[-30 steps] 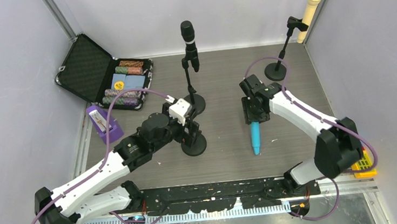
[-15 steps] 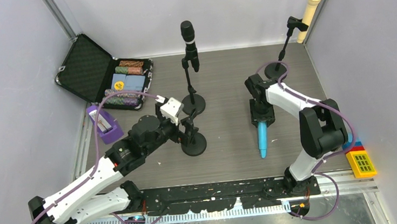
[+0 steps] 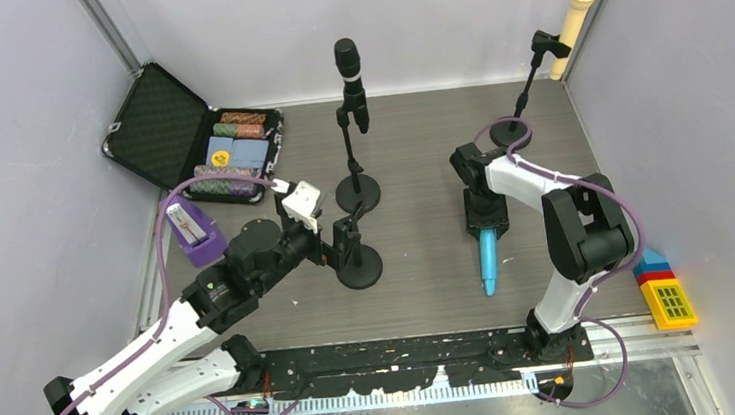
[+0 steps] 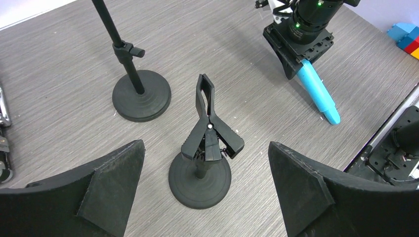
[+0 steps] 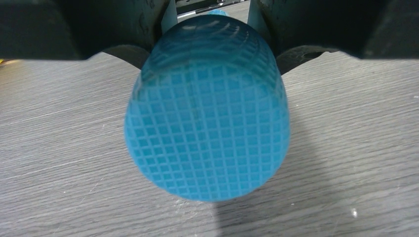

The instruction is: Remove the microphone from the stand

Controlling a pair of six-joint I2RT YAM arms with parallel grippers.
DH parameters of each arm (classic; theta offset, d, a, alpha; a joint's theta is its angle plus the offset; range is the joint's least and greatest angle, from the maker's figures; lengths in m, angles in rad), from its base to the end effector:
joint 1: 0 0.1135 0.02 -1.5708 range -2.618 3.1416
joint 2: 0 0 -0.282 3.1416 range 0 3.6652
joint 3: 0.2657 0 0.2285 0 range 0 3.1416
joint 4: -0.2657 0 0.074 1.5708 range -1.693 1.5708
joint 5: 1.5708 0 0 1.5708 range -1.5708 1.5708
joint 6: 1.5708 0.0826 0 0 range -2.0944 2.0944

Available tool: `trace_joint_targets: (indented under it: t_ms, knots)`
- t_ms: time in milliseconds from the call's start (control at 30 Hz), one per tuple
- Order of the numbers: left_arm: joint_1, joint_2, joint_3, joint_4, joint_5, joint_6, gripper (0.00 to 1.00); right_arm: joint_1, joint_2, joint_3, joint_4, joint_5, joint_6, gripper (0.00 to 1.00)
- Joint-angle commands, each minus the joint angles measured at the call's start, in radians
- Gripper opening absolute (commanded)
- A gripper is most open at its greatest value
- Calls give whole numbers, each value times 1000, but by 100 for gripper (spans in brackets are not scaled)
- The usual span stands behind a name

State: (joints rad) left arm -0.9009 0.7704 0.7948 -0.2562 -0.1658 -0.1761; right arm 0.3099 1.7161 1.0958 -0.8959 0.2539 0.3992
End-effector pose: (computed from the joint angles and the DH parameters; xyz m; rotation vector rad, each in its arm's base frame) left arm 0.1273 -0.1388 0.3395 0.5388 1.7621 -0.6151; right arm 0.2763 0.0667 0.1595 0.1436 2.9813 -0.3290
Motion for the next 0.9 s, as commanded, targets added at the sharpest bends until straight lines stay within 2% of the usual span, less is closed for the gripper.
trace_joint_targets:
  t_ms: [0, 333, 533, 700, 800, 867]
  knots:
    - [3, -26, 25, -3, -27, 4, 100, -6, 21, 5, -5, 38, 31, 35]
    - [6, -88, -1, -32, -76, -2, 100, -6, 73, 38, -47, 61, 21, 44]
    - [13, -105, 15, -77, -98, -21, 100, -8, 55, 88, -85, 71, 9, 57]
    - [14, -126, 30, -99, -108, -22, 100, -8, -13, 131, -124, 99, 8, 72]
    - [14, -117, 55, -142, -124, -16, 100, -8, -96, 171, -153, 129, 18, 75]
    - [14, -119, 62, -151, -120, -16, 100, -7, -181, 169, -131, 82, 24, 76]
